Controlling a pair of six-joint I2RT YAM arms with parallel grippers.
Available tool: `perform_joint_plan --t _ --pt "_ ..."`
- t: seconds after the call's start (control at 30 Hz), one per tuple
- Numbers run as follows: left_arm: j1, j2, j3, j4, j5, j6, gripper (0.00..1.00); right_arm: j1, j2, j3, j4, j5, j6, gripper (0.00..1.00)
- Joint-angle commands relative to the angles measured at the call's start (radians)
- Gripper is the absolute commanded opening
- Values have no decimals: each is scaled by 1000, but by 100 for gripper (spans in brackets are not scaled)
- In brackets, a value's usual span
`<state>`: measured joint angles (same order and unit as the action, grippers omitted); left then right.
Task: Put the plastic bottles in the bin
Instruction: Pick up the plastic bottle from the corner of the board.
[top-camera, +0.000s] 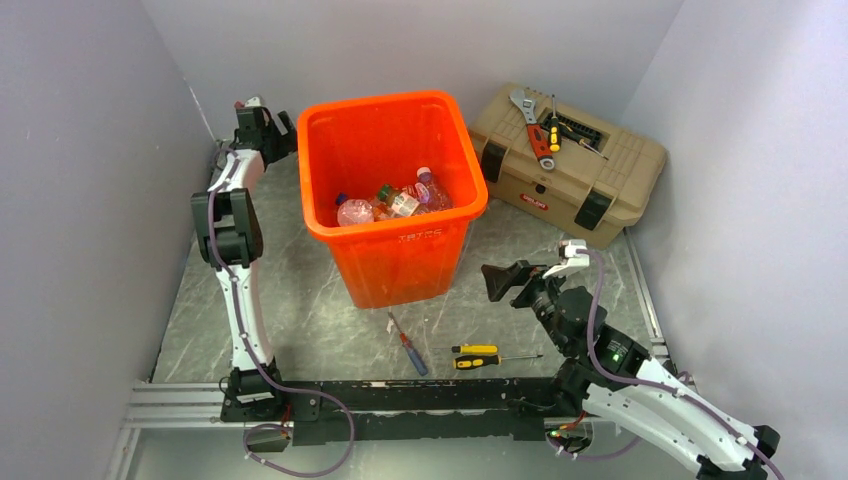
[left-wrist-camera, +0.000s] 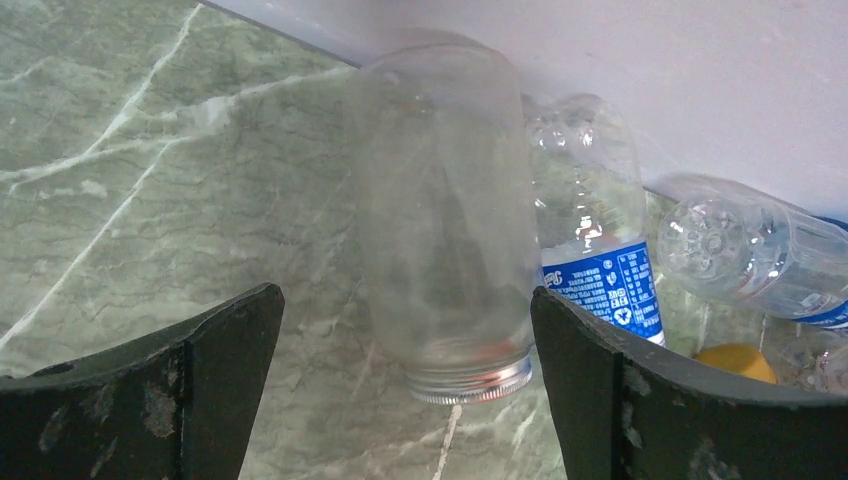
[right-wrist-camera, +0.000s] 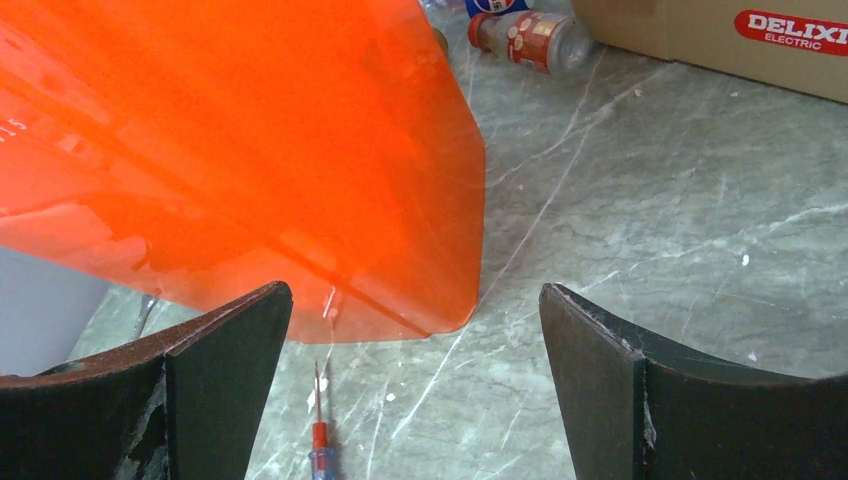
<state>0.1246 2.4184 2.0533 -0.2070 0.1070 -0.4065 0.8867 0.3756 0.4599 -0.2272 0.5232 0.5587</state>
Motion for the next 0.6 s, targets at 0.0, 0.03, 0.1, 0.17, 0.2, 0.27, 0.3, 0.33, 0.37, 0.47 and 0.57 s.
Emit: perform_joint_plan --t 0.0,0.03,0.1,0.17,0.2,0.27,0.3,0.33,0.37,0.47,0.57 --pt "-10 42 65 -9 7 10 100 0 15 14 64 17 -16 99" --pt "-12 54 76 -11 10 5 100 0 17 14 62 19 -16 99" --pt "-13 74 91 -5 26 -8 100 0 19 14 60 25 -16 99" --pt "-17 91 107 -6 34 -23 100 0 22 14 60 31 -17 99" --pt "-18 101 113 -6 37 -26 100 0 23 15 59 32 -18 99" --pt "-24 119 129 -11 42 -29 99 0 27 17 58 33 -20 99" --pt "-25 127 137 -15 43 -31 100 0 26 17 58 36 -21 99" --pt "-27 135 141 -17 46 -34 100 0 29 17 59 36 -22 99" --pt "-26 140 141 -16 49 -36 100 0 29 17 59 38 -23 99" --pt "-25 137 119 -3 47 -45 99 0 28 17 55 43 -28 99" --pt "-25 124 90 20 45 -48 91 0 26 15 57 41 -29 99"
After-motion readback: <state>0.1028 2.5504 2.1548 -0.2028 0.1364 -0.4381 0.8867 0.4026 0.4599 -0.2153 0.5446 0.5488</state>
